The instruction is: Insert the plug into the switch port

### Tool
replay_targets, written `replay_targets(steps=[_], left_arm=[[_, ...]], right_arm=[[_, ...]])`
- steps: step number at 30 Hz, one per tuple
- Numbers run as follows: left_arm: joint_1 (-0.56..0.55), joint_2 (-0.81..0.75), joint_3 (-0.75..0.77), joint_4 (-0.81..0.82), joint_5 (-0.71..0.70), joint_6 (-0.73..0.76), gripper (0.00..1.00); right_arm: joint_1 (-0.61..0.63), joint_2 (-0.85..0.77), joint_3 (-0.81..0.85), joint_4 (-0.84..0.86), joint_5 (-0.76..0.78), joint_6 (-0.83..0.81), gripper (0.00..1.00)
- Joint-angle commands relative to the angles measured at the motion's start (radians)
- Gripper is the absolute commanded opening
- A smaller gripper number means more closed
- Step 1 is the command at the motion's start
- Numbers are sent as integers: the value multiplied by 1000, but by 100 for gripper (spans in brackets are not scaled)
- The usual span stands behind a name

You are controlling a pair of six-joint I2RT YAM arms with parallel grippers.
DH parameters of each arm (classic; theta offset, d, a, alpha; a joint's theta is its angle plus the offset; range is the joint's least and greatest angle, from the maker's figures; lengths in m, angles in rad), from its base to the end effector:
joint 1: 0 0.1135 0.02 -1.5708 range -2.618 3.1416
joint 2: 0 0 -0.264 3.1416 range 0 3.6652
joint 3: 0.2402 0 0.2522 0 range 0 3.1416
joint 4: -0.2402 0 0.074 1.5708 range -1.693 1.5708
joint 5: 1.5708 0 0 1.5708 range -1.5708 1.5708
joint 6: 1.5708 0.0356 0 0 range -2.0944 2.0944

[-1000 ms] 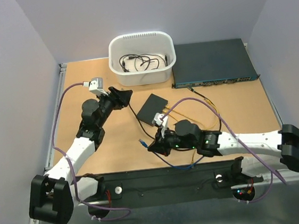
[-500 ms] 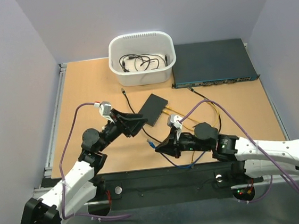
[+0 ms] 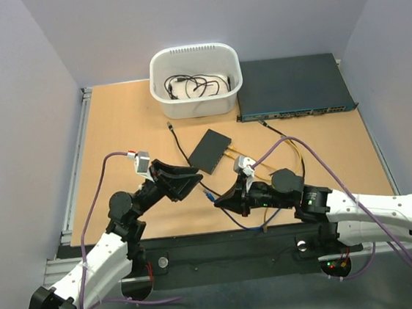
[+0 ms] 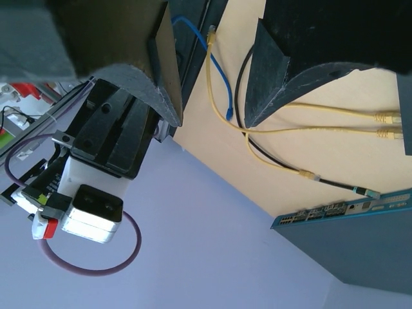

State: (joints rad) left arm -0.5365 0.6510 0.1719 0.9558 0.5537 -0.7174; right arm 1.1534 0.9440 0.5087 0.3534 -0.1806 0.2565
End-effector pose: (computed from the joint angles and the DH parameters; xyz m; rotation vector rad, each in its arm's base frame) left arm 0.1174 -0.0916 0.2616 0.4374 1.2131 -1.3946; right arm 0.0838 0.2048 0.2695 -0.9127 1.5519 1.1948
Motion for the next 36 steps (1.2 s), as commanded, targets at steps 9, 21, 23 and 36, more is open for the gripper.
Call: replay_targets(steps=[9, 21, 23, 36], left_arm=[[-17, -5, -28, 101, 55, -19, 54], [-51, 22, -32, 124, 71, -13, 54], [-60, 32, -34, 130, 68, -16, 54], [-79, 24, -40, 138, 66, -20, 46]], right_arm=[[5, -4, 19, 96, 47, -19, 1], [3, 18, 31, 125, 64, -30, 0], [3, 16, 34, 131, 67, -31, 0], [3, 13, 27, 151, 107, -28, 0]])
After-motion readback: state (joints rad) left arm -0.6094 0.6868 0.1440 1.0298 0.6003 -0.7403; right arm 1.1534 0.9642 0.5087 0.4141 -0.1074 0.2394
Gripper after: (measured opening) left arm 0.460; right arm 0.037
